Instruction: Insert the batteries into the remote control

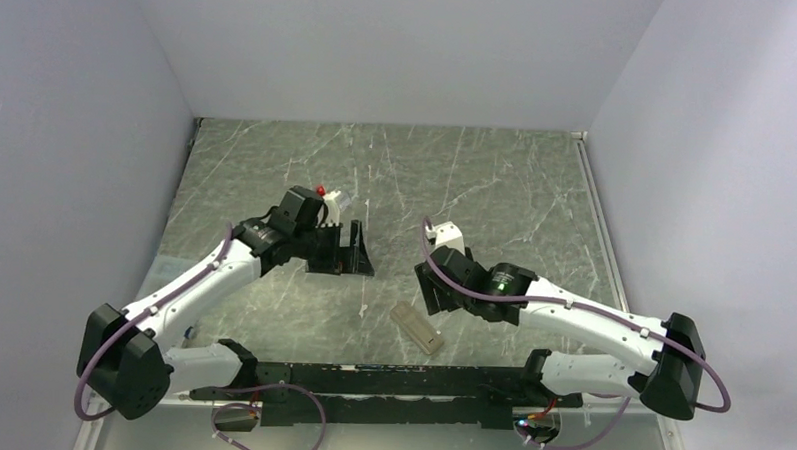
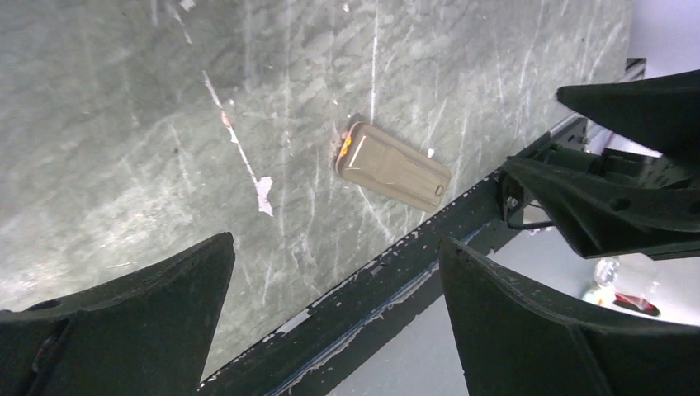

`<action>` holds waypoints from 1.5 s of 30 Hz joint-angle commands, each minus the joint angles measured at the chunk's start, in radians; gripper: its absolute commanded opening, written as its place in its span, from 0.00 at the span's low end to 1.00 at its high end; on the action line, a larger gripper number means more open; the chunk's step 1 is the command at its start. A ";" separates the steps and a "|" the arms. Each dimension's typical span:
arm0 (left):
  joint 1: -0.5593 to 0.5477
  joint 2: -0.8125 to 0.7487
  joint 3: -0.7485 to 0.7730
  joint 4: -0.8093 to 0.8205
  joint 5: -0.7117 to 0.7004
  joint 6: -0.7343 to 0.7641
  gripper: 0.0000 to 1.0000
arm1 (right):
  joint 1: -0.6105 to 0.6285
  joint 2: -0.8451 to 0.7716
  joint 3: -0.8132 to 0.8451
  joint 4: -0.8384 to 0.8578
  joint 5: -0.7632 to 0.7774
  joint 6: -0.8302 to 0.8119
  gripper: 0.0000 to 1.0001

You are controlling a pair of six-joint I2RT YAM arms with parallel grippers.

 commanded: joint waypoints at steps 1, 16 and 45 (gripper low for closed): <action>0.004 -0.044 0.080 -0.101 -0.134 0.052 0.99 | -0.040 -0.019 0.073 -0.018 0.080 -0.066 0.71; 0.006 -0.110 0.285 -0.313 -0.576 0.156 0.99 | -0.438 -0.061 0.142 0.061 -0.082 -0.247 0.81; 0.220 -0.552 0.011 -0.226 -0.385 0.170 0.99 | -0.736 -0.573 -0.160 0.266 -0.438 -0.235 0.90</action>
